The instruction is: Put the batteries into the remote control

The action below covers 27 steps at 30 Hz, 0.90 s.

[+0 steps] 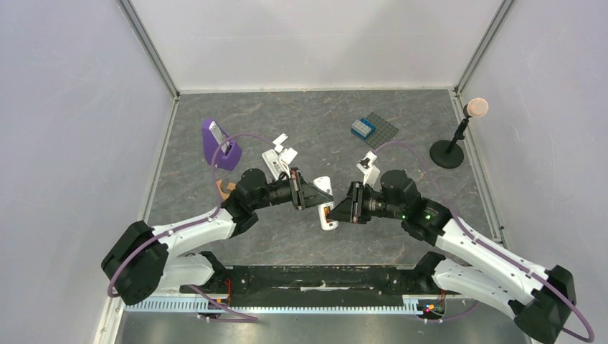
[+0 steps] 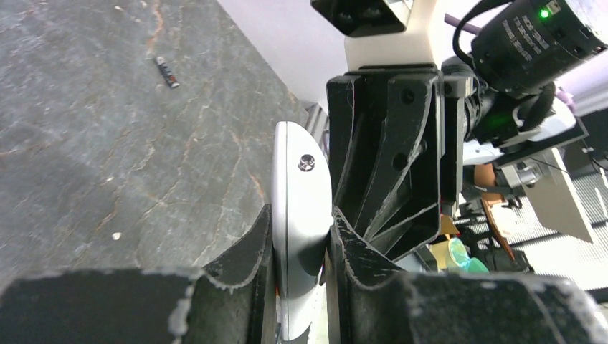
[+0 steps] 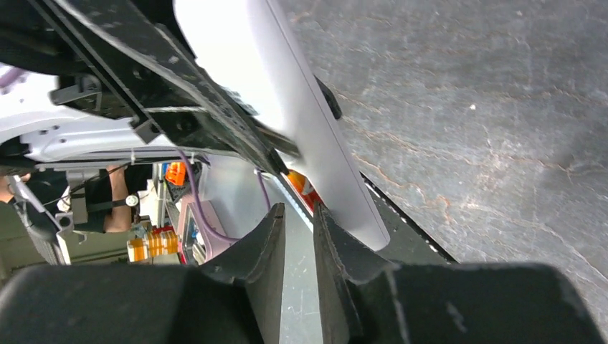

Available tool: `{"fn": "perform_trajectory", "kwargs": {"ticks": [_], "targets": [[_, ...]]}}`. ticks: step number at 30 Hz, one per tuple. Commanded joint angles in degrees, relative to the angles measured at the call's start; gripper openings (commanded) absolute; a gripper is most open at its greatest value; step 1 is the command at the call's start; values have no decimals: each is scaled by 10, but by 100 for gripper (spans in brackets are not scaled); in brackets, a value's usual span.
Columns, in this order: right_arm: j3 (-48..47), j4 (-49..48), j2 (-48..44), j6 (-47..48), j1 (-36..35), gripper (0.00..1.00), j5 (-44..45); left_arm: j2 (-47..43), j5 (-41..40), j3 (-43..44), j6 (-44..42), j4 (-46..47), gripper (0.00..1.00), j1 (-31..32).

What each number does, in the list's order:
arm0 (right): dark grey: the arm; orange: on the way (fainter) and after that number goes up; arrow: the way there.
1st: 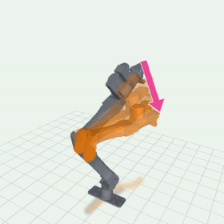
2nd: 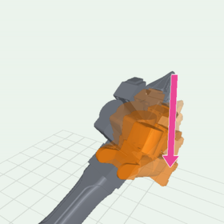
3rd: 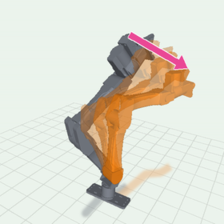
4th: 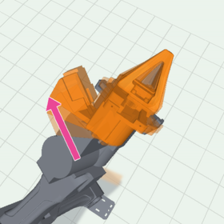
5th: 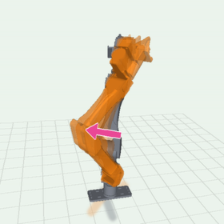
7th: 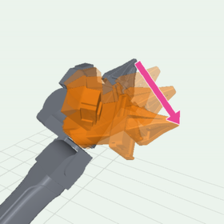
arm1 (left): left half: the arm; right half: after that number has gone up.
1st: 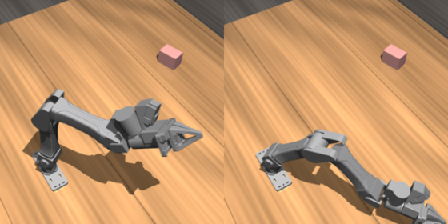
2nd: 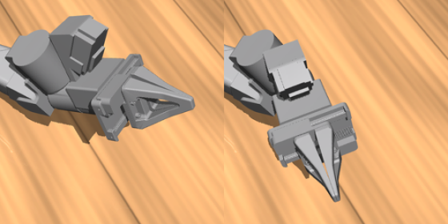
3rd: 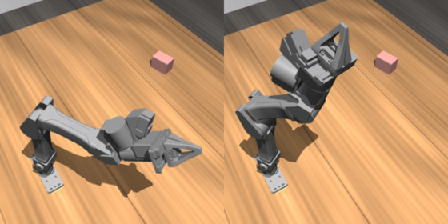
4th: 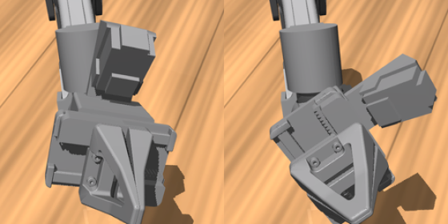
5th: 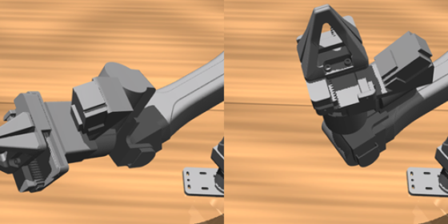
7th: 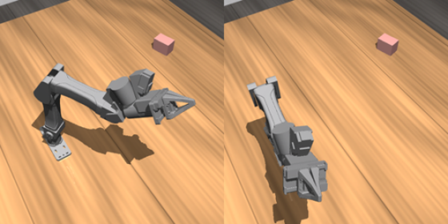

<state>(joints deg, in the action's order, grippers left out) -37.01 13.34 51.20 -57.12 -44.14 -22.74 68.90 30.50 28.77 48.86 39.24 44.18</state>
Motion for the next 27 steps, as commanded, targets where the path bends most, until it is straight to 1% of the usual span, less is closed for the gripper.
{"fn": "perform_trajectory", "kwargs": {"ticks": [1, 6, 10, 11, 12, 13, 15, 18, 21, 27], "targets": [[-8, -16, -43, 33, 5, 25, 26, -35, 69, 36, -2, 34, 2, 18], [-48, 1, -76, 62, 5, 34, 24, -42, 74, 35, -6, 31, 2, 17], [-75, 42, -81, 113, 5, 39, 59, -51, 81, 34, -12, 33, 2, 16], [-78, 47, -81, 133, 5, 41, 62, -54, 83, 34, -14, 34, 2, 16], [-78, 47, -82, 151, 5, 47, 61, -58, 85, 33, -15, 34, 2, 16], [-76, 44, -85, 182, 5, 56, 51, -62, 87, 32, -17, 35, 2, 16], [-64, 25, -96, 221, 5, 68, 33, -68, 95, 31, -20, 36, 2, 16], [-44, -23, -109, 249, 5, 76, -16, -72, 109, 34, -20, 37, 2, 16], [-27, -58, -105, 251, 5, 78, -62, -71, 113, 37, -17, 37, 2, 17], [-1, -78, -88, 269, 1, 79, -99, -65, 116, 40, 3, 60, 2, 16]]}}
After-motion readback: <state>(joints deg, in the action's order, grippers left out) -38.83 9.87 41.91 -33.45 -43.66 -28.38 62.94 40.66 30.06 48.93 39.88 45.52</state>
